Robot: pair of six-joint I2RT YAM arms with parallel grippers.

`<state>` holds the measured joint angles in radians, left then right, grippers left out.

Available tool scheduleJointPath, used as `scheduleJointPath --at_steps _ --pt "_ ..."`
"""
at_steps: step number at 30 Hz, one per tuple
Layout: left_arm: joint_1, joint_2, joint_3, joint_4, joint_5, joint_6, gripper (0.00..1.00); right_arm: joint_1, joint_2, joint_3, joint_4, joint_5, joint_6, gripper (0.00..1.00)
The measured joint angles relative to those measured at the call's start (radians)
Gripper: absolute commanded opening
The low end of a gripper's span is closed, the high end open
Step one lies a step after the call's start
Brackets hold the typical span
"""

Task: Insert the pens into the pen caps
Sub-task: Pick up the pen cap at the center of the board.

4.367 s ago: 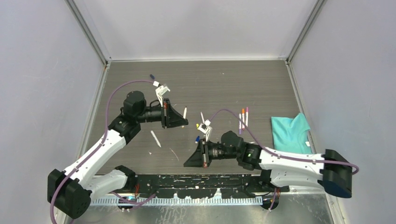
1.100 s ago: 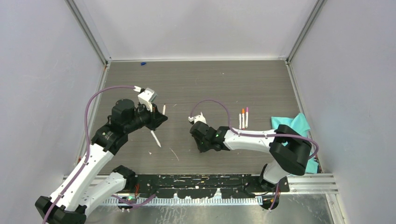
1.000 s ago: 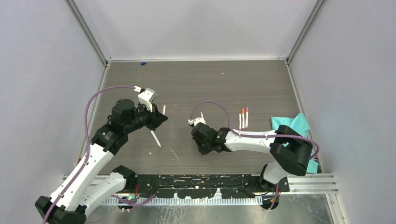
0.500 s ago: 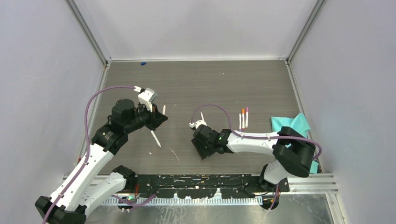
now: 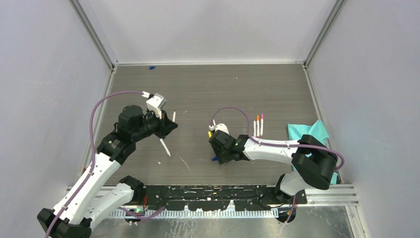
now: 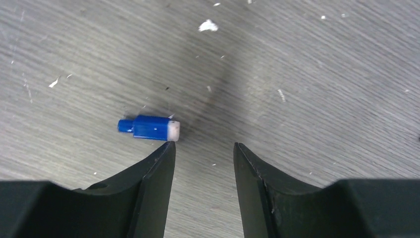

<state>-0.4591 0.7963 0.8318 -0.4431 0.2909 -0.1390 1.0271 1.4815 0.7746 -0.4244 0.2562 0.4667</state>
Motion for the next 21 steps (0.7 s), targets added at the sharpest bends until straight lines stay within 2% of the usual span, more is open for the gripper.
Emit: scheduleJointPath --at_steps 13,21 --pt "0.000 -0.004 0.000 0.000 0.000 0.000 0.00 -0.053 0.034 0.003 0.064 -0.050 0.021 0.52" --pt "0.000 -0.013 0.000 0.000 0.000 0.000 0.00 -0.070 -0.014 0.008 0.029 -0.057 0.108 0.49"
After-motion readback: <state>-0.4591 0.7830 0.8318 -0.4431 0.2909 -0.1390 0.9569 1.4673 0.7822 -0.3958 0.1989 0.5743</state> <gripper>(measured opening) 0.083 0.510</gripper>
